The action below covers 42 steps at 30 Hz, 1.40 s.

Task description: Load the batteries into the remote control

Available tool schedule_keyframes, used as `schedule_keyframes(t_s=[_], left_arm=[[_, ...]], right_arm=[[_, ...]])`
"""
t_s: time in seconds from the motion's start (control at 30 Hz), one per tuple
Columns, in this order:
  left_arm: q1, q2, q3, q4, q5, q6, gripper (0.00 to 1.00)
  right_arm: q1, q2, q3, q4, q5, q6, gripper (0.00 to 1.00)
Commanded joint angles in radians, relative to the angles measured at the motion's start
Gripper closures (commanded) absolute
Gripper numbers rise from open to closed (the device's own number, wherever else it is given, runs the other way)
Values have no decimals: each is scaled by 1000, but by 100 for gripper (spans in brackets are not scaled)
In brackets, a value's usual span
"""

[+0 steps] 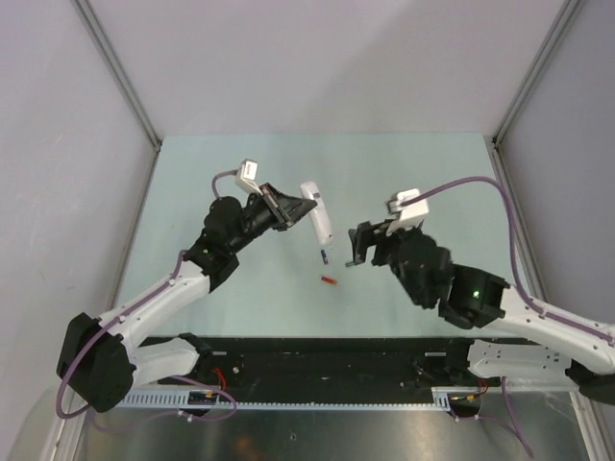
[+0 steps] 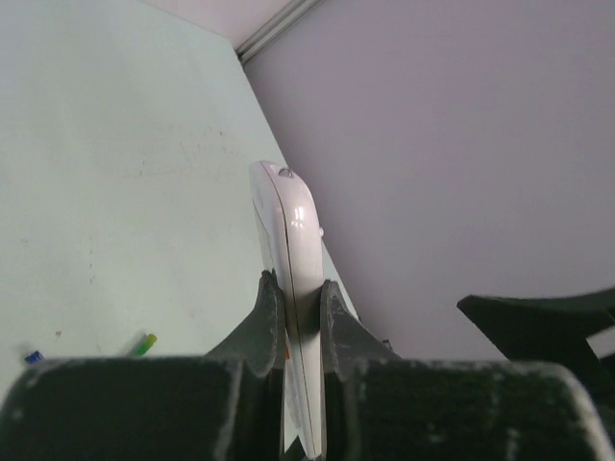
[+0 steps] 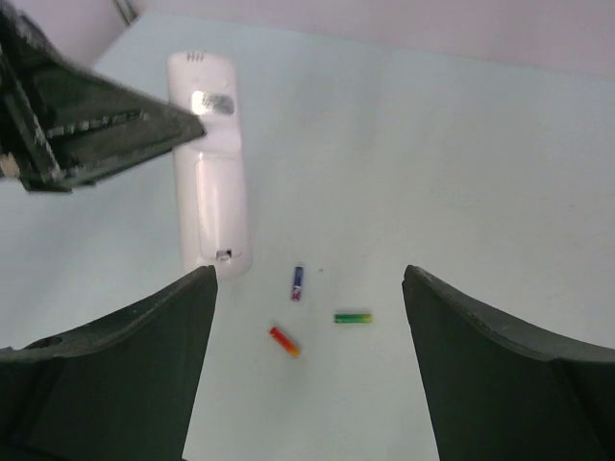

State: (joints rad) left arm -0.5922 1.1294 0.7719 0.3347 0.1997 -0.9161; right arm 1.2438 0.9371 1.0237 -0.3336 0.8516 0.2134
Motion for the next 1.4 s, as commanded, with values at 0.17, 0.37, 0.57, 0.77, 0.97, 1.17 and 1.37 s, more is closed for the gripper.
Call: schedule_keyframes(t_s=[0.17,0.37,0.57,0.77,0.97,1.17,1.37], left_arm=[[81,-71,-169,367,305,-111,100],[91,-125,-210,510,405,-142,100],[92,-132,-198,541,431,-153,100],[94,-105,-184,566,446,-175,100],[94,-91,-187,584,460,-187,100],[88,-83,-192,610,471,-213,100],[74,-71,-195,621,471,-217,100]], right_arm=[[-332,-96,-31,50,-690,288,15],[-568,-100,-189,262,-1161,463,7],[-606,-54,-281,451,-1347,575,7],[-623,-32,-347,669,-1422,675,9],[-626,12,-381,824,-1459,738,11],[-606,81,-379,906,-1497,755,25],[-569,149,-379,1024,-1531,785,38]])
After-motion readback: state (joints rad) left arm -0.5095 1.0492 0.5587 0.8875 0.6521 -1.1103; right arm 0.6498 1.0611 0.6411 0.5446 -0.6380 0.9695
